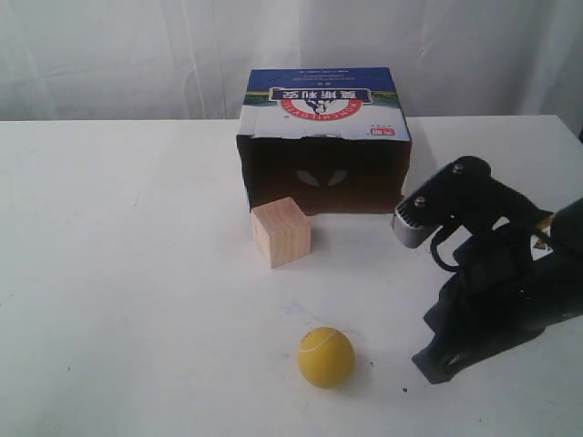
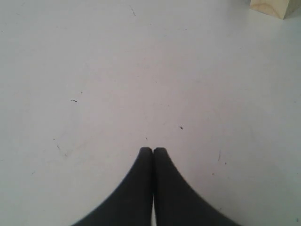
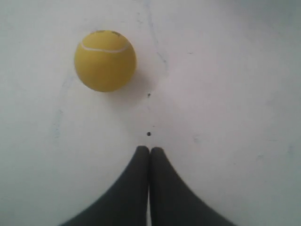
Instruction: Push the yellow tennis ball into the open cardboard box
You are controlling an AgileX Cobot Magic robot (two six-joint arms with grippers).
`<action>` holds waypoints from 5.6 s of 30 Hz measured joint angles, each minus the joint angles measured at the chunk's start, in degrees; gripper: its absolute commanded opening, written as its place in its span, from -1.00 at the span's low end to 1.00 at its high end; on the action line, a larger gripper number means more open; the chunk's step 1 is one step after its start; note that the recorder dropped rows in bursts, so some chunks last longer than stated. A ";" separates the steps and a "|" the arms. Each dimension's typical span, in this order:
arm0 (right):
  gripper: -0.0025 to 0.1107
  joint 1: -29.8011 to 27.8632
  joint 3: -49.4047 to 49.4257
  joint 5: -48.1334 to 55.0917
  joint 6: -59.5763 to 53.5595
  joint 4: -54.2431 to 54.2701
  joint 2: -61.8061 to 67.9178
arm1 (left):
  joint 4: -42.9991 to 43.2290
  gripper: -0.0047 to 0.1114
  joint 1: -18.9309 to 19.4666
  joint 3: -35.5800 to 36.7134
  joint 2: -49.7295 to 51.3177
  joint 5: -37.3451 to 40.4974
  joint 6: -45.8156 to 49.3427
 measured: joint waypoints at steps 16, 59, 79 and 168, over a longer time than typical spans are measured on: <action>-0.96 17.89 -5.90 -6.44 20.03 -14.36 13.23 | 0.00 -0.92 0.00 0.00 0.00 0.00 0.00; -0.96 18.84 -11.35 -9.05 37.78 -25.58 18.84 | 0.00 -0.92 0.00 0.00 0.00 0.00 0.00; -0.96 20.33 -11.35 -8.90 37.14 -21.18 25.50 | 0.00 -0.92 0.00 0.00 0.00 0.00 0.00; -0.96 -1.74 -7.67 -7.16 40.96 -44.12 26.18 | 0.00 -0.92 0.00 0.00 0.00 0.00 0.00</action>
